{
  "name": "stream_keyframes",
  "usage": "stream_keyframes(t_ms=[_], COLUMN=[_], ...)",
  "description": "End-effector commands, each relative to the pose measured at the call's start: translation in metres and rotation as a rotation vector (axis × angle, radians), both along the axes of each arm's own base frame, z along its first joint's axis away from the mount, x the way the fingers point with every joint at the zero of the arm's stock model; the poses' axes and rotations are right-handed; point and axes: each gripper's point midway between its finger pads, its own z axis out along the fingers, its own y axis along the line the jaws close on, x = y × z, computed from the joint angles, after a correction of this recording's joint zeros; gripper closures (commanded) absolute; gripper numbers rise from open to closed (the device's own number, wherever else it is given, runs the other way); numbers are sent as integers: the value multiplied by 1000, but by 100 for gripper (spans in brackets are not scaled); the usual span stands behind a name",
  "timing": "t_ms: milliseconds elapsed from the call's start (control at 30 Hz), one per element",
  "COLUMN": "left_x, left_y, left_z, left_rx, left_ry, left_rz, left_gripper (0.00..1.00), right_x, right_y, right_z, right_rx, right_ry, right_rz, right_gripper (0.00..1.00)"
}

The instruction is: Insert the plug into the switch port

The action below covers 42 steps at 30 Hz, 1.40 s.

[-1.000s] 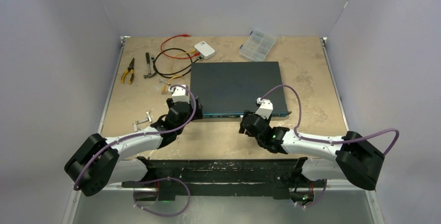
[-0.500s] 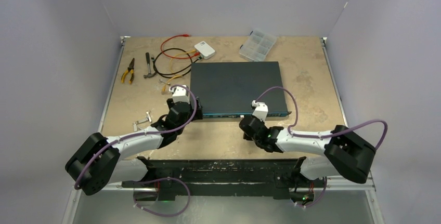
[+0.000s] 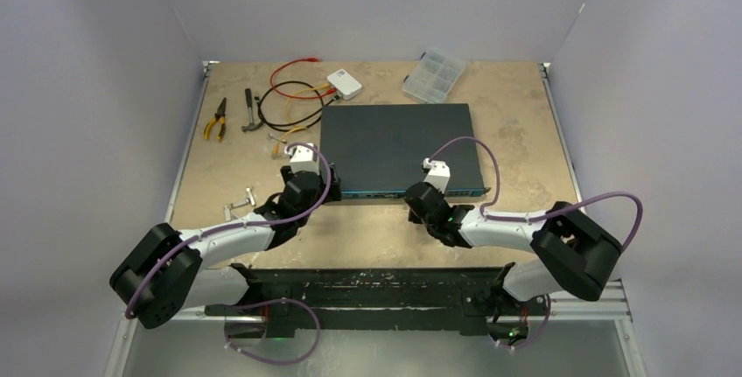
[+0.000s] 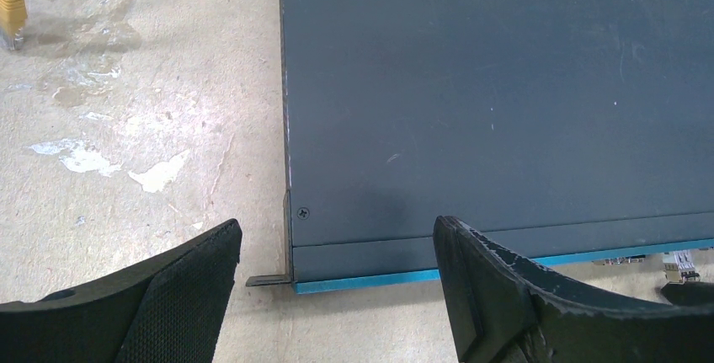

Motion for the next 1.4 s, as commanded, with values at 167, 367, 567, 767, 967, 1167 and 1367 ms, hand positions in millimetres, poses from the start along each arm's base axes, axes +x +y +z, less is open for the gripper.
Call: stream_keyframes(t_ms=[167,367,567,767,967,1167,1367], left_x=[2,3,3,2,3,2,3], left_y=[0,0,0,1,0,0,0], left_z=[2,3,3,2,2,1,2], left_rx=[9,10,11,12,12,13,12], left_ry=[-25,-26,-27,-25,-25,-22,-25], left_rz=[-3,-3,-2,-2,-3,-5,-2], left_gripper=[17,17,17,17,17,17,17], right_x=[24,24,23,12,7,2,4], right_y=[24,23,22,19,22,24,27], right_z=[27,29,22,18,22,17,22], right_rx=[72,82,79,97,117,121,126], right_ry=[-73,-75,-43,-12,-6,21,12], right_rz=[41,33,35,45,75,90,97], right_gripper=[100,100,100,100,100,100,100])
